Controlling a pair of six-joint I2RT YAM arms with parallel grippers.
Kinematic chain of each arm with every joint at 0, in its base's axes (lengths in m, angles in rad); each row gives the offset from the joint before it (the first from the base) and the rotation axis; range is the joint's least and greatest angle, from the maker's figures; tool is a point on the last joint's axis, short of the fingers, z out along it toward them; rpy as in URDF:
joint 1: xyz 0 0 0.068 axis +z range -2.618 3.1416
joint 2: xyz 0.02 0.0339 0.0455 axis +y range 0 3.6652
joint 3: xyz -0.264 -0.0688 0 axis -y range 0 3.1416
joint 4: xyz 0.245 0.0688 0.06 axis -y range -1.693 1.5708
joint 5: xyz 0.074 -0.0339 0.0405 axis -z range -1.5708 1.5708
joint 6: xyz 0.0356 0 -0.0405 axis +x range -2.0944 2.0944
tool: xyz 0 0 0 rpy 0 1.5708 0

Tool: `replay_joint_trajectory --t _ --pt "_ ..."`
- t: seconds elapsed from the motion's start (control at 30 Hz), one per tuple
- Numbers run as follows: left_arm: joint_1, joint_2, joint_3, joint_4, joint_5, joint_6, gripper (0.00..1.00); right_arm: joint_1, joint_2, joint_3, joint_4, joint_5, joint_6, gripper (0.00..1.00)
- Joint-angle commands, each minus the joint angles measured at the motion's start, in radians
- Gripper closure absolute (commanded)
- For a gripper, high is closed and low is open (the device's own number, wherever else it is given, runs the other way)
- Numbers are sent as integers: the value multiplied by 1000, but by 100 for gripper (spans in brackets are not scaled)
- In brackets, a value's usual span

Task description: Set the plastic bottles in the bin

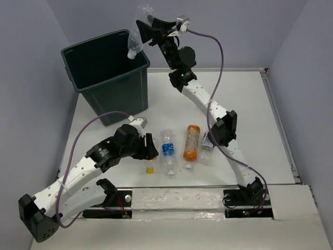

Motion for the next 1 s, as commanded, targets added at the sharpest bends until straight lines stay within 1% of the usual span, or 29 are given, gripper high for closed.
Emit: replay_joint_trajectory --t 0.0,0.03,0.07,0.1,0.13,0.2,0.23,0.3,0.37,0.4,0.5,0.53,0.57,0.6,0.63,0.67,0.7,0.73,0.77,0.8,0.83,0.87,0.9,0.93,0.97 --pt "-3 -83 18 1 -86 -46 46 29 -6 -12 111 26 -67 72" --pt "-3 -89 27 2 -106 -43 47 29 -9 -34 102 3 -76 65" --pt "-3 -88 54 -4 -125 -41 49 39 -13 -37 88 -38 -93 61" --pt "-3 -80 77 -11 -175 -36 52 53 -20 -37 41 -49 -108 58" --pt "-3 -71 125 -19 -197 -32 53 62 -38 -43 21 -52 -159 53" --pt "-3 -50 168 -37 -252 -26 53 81 -65 -67 -27 -75 -197 41" --pt "-3 -46 206 -42 -273 -15 53 81 -99 -80 -43 -87 -202 26" --pt "-3 -28 243 -63 -338 -9 53 81 -134 -118 -102 -126 -201 9" --pt "-3 -8 301 -77 -376 -1 53 81 -176 -105 -171 -117 -222 6" --pt "-2 -4 329 -79 -422 -1 53 81 -190 -98 -239 -103 -227 2" --pt "-2 9 367 -64 -491 -7 51 81 -286 -130 -304 -103 -282 1" --pt "-2 12 377 -53 -534 -7 51 81 -326 -214 -324 -100 -293 3" --pt "-2 16 389 0 -566 0 51 81 -425 -273 -326 -87 -308 4" --pt "0 19 395 28 -567 6 51 81 -426 -340 -326 -75 -308 5" --pt "1 29 427 53 -582 17 51 72 -542 -488 -327 -66 -302 8" --pt "3 59 452 85 -591 31 51 53 -600 -567 -327 -63 -278 9" --pt "4 82 488 88 -628 48 51 43 -725 -727 -329 -57 -258 10" --pt "6 105 562 99 -639 62 51 30 -791 -812 -329 -48 -230 10" --pt "9 145 594 142 -645 81 51 15 -853 -892 -327 -55 -167 11" --pt "12 165 631 160 -671 115 51 0 -969 -967 -327 -61 -147 11" --pt "15 183 665 182 -685 134 51 -11 -1022 -1039 -329 -64 -130 11" --pt "26 220 732 228 -695 155 50 -11 -1070 -1165 -327 -55 -118 11" --pt "33 239 765 251 -714 175 50 -11 -1113 -1222 -327 -54 -112 11" --pt "46 257 832 272 -718 209 50 -11 -1185 -1271 -334 -54 -109 11" --pt "59 279 867 288 -715 221 50 -11 -1214 -1316 -340 -41 -102 11"
